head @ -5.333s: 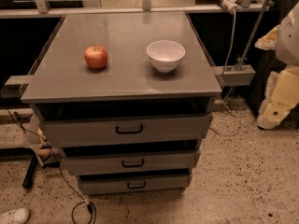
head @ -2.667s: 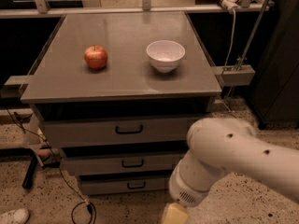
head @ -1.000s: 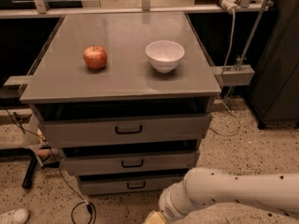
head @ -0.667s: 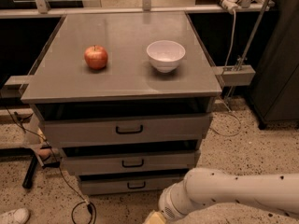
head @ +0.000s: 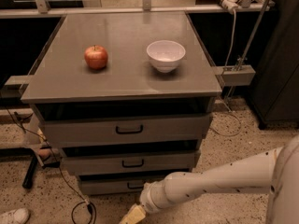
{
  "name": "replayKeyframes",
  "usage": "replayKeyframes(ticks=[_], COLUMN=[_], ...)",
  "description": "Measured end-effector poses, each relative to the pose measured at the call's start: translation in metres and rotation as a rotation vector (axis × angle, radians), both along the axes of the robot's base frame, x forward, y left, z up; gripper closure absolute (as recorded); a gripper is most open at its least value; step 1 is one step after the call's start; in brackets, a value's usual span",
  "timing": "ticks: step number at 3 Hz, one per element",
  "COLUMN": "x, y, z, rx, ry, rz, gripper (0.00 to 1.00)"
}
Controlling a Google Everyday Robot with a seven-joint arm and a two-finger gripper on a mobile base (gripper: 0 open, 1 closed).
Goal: Open bottom drawer
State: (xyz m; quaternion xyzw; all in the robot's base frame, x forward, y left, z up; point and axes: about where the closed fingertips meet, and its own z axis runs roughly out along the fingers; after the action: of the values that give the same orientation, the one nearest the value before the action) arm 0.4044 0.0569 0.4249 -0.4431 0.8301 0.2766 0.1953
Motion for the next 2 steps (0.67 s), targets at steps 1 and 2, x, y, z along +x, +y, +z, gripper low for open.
replayKeyframes(ticks=[1, 2], x=[0.0, 0.0], y=[0.001, 0.016], z=[-0.001, -0.033], rx=[0.0, 0.016], ry=[0.001, 0.023], rz=[0.001, 0.0], gripper=[0.0, 0.0])
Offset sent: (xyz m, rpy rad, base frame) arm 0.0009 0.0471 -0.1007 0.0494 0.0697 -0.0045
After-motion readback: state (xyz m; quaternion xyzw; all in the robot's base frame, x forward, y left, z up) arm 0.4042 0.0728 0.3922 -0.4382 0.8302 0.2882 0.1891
